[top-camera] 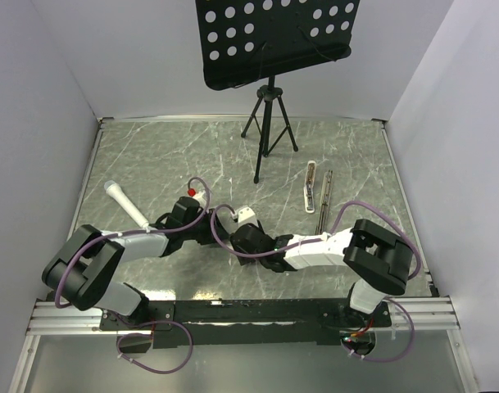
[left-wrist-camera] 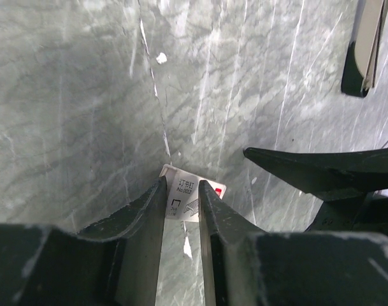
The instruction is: Unload the staples from the stapler
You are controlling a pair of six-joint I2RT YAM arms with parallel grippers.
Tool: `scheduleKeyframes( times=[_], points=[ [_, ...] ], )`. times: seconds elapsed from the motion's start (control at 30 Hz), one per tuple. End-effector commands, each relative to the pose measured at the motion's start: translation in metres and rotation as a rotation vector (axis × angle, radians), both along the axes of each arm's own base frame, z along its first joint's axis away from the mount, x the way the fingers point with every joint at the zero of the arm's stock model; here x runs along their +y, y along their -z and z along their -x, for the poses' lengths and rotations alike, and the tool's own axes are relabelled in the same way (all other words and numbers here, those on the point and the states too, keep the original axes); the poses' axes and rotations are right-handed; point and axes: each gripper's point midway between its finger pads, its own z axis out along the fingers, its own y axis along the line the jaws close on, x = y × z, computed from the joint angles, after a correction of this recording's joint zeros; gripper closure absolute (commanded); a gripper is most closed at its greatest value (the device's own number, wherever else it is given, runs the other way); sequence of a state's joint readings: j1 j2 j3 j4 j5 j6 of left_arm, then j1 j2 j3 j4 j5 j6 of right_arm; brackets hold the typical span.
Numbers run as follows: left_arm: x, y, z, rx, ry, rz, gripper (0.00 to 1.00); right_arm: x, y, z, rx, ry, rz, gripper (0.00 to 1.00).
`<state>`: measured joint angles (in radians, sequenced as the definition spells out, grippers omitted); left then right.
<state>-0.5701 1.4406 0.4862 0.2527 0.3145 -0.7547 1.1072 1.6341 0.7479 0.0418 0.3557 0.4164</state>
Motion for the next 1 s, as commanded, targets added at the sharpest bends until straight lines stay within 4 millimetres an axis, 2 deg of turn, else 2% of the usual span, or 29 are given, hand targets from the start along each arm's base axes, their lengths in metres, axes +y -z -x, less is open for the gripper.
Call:
scheduleKeyframes(
  times=[0.0, 0.23, 0.27, 0.43, 0.53, 0.57, 0.7, 0.8, 0.97],
  points=[
    [-0.013, -0.007, 0.013, 0.035, 0.026, 0.080, 0.69, -0.003, 0.018, -0.006, 0.020, 0.073, -0.036, 0.37],
    [-0.011, -0.011, 0.012, 0.034, -0.005, 0.084, 0.67, -0.014, 0.021, -0.009, 0.037, 0.157, -0.054, 0.37],
    [-0.010, -0.011, 0.012, 0.034, -0.008, 0.080, 0.63, -0.013, 0.018, -0.010, 0.040, 0.155, -0.060, 0.37],
    [-0.002, -0.019, 0.000, 0.005, -0.051, 0.012, 0.60, -0.017, 0.009, 0.002, 0.080, 0.129, -0.060, 0.38],
    [0.002, -0.022, -0.006, 0.002, -0.078, -0.022, 0.62, -0.024, 0.000, 0.001, 0.093, 0.183, -0.036, 0.40],
    [0.002, -0.023, -0.006, 0.002, -0.081, -0.023, 0.64, -0.033, 0.003, 0.005, 0.111, 0.197, 0.010, 0.40],
    [0.002, -0.024, -0.004, 0.027, -0.099, -0.007, 0.68, -0.040, -0.003, 0.003, 0.122, 0.249, 0.045, 0.41],
    [0.003, -0.022, 0.001, 0.048, -0.103, -0.002, 0.70, -0.044, -0.010, -0.002, 0.130, 0.283, 0.061, 0.41],
    [0.017, -0.032, -0.004, 0.017, -0.178, -0.034, 0.68, -0.027, -0.046, -0.004, 0.173, 0.319, -0.081, 0.39]
  ],
)
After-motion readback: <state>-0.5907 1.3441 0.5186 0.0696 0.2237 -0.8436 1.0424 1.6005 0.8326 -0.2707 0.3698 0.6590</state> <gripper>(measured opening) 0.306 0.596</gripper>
